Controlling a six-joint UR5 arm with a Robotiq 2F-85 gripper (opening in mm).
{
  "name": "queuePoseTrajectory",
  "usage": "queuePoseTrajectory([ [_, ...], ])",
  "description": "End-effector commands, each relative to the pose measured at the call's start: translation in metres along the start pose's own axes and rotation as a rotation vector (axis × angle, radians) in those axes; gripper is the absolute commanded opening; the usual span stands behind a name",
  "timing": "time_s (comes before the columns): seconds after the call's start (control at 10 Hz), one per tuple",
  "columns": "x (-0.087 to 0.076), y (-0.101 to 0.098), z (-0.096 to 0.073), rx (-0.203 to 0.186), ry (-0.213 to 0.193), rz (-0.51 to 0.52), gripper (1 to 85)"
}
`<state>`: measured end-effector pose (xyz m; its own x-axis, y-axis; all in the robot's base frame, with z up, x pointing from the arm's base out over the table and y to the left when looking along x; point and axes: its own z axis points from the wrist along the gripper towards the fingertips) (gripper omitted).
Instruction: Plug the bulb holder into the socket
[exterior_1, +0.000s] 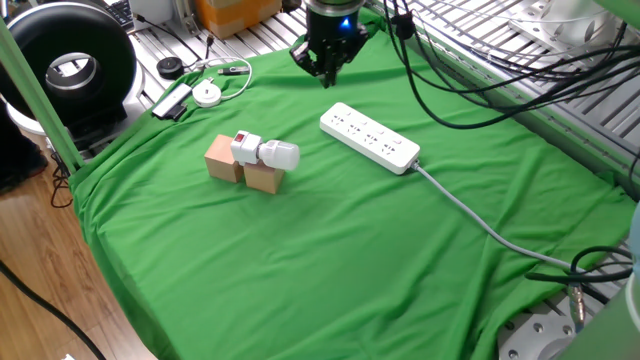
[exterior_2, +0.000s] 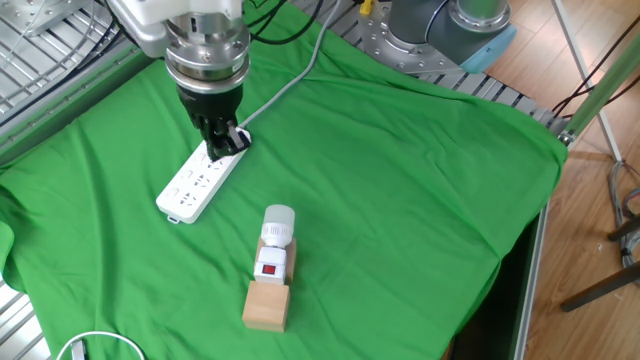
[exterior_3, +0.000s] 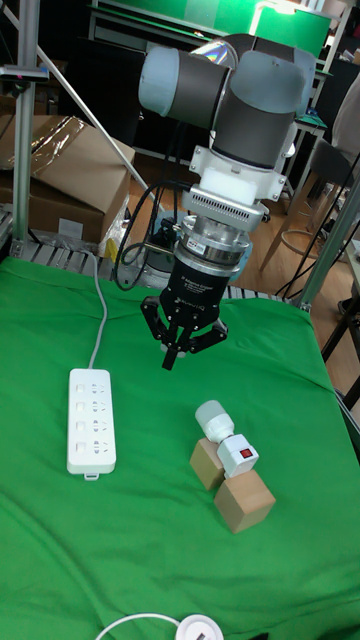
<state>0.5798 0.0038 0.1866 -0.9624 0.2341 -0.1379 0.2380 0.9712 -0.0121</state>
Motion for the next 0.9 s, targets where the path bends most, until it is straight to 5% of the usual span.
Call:
queuePoseTrajectory([
  [0.0,0.003,0.017,0.003,-0.035,0.01,-0.003,1.0],
  [0.3,-0.003,0.025,0.005,-0.015,-0.03,-0.121,1.0],
  [0.6,0.004,0.034,0.006,-0.037,-0.01,-0.143,1.0],
  [0.8,0.006,0.019,0.008,0.016,0.003,-0.148,1.0],
])
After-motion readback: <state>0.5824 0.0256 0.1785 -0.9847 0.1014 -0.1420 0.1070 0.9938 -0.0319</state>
